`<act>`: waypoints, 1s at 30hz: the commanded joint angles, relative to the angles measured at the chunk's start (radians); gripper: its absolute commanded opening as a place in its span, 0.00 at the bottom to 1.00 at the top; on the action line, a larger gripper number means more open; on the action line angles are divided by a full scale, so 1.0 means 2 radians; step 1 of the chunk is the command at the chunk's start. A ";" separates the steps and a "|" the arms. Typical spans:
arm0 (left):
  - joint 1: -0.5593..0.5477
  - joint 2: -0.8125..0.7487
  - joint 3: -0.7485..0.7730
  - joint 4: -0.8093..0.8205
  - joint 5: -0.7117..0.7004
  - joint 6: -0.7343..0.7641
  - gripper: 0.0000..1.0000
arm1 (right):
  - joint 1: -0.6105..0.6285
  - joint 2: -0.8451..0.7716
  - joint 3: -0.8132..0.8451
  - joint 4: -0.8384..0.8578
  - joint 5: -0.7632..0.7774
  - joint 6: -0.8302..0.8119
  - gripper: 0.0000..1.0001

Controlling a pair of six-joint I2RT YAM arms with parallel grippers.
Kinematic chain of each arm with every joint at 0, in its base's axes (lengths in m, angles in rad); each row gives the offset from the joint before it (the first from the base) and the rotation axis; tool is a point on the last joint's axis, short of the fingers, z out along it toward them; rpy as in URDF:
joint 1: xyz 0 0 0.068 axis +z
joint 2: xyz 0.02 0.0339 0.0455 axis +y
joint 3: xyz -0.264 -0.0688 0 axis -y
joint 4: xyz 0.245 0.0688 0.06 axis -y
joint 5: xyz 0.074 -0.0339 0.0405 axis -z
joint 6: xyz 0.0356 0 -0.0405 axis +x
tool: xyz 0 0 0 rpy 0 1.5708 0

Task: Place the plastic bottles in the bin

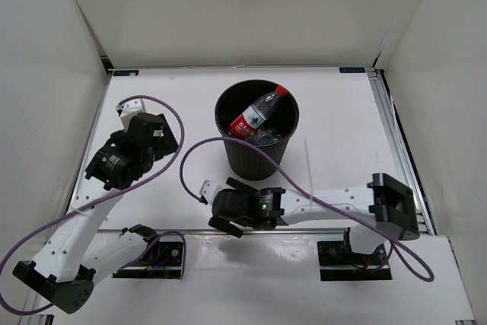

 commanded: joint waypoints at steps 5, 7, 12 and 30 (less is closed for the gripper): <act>0.003 -0.010 0.000 -0.033 0.002 0.021 1.00 | -0.022 0.080 0.004 0.043 0.047 -0.001 1.00; 0.003 -0.010 0.000 -0.038 0.002 0.026 1.00 | -0.038 0.101 0.013 0.031 0.042 0.022 1.00; 0.003 -0.025 -0.005 -0.043 -0.008 0.031 1.00 | -0.060 0.149 0.062 -0.051 -0.010 0.072 0.80; 0.003 -0.088 -0.096 -0.023 -0.006 -0.027 1.00 | -0.081 0.005 0.471 -0.327 -0.014 0.146 0.33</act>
